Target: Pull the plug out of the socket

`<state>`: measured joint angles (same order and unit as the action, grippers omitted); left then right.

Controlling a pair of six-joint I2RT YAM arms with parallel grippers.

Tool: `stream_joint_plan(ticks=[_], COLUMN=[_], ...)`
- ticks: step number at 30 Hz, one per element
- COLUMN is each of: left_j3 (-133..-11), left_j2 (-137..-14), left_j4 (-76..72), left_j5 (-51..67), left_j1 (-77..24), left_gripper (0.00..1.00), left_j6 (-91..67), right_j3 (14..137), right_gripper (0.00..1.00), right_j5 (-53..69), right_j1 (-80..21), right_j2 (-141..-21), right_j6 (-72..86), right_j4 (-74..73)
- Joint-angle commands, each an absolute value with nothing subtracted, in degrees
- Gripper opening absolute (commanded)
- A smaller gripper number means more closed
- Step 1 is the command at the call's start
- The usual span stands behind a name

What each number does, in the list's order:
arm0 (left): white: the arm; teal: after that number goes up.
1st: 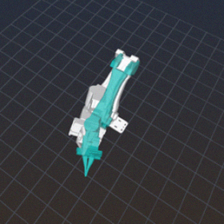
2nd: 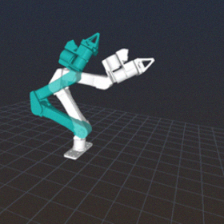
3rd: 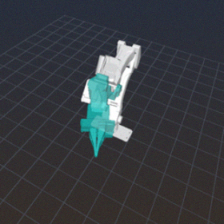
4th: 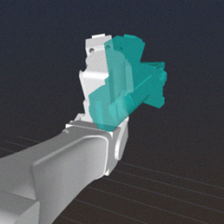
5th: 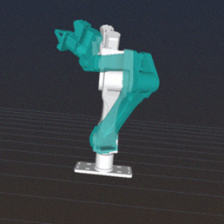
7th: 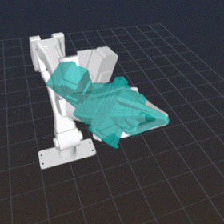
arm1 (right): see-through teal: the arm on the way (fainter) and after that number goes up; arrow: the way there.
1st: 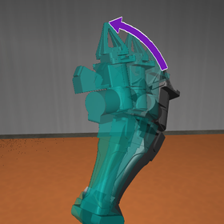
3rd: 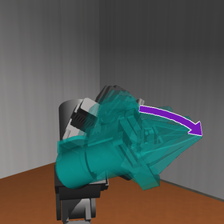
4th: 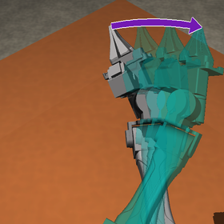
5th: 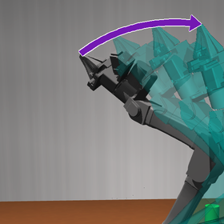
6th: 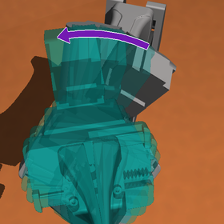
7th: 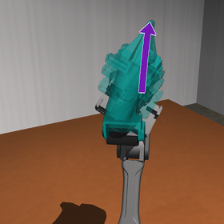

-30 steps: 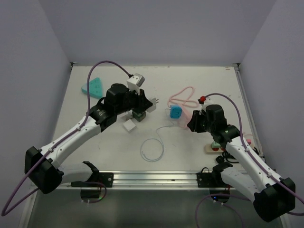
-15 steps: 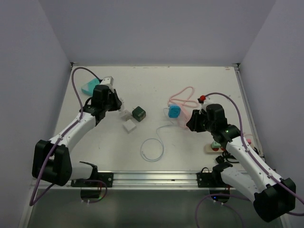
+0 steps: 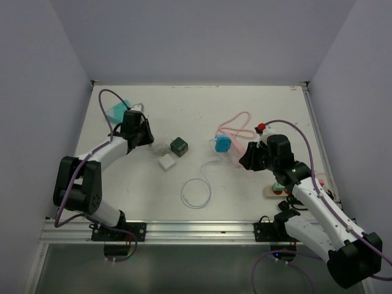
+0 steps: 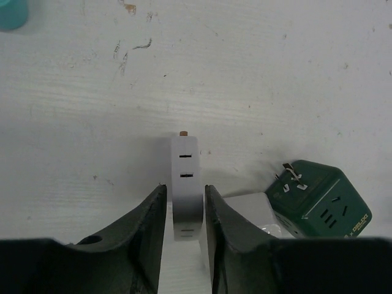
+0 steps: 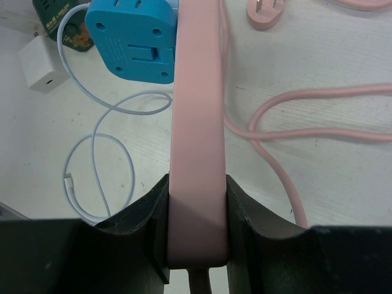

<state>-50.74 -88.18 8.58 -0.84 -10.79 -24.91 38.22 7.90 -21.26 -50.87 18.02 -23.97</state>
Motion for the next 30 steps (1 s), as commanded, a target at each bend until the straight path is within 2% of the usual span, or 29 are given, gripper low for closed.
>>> stream_joint_plan(ticks=[1,7,10,11,14,22,27,30], left_j3=[-50.36,-47.73,-47.2,-47.28,-47.98,-50.97,-53.96,-55.45], left_j2=[-86.93,-82.54,-79.38,-78.58,-75.42,-68.73,-69.69,-71.27], left_j4=[6.24,7.2,8.69,9.05,10.63,10.46,8.01,5.63], left_j5=[0.78,1.67,1.84,2.11,3.59,10.55,10.98,11.43], left_j1=[-10.55,-10.55,-10.55,-10.55,-10.63,-14.23,-24.86,-29.43], left_gripper=[0.36,0.52,0.74,0.85,0.96,0.97,0.95,0.9], left_j6=[-26.54,-26.54,-26.19,-26.02,-24.88,-20.66,-20.21,-21.27], right_j3=[39.46,40.08,40.52,40.87,41.31,42.36,42.89,43.33], right_gripper=[0.0,0.0,0.0,0.0,0.0,0.0,0.0,0.0], right_j5=[11.07,12.3,12.39,12.48,12.57,15.29,18.8,19.95], right_j1=[-21.27,-21.27,-21.27,-21.27,-21.27,-21.36,-21.36,-21.27], right_j2=[-50.36,-51.94,-52.56,-52.73,-53.35,-54.4,-55.02,-55.28], right_j6=[18.46,18.11,18.02,17.84,17.49,16.61,16.08,15.91], right_j4=[-18.63,-18.19,-17.84,-18.02,-18.02,-17.05,-15.91,-15.91])
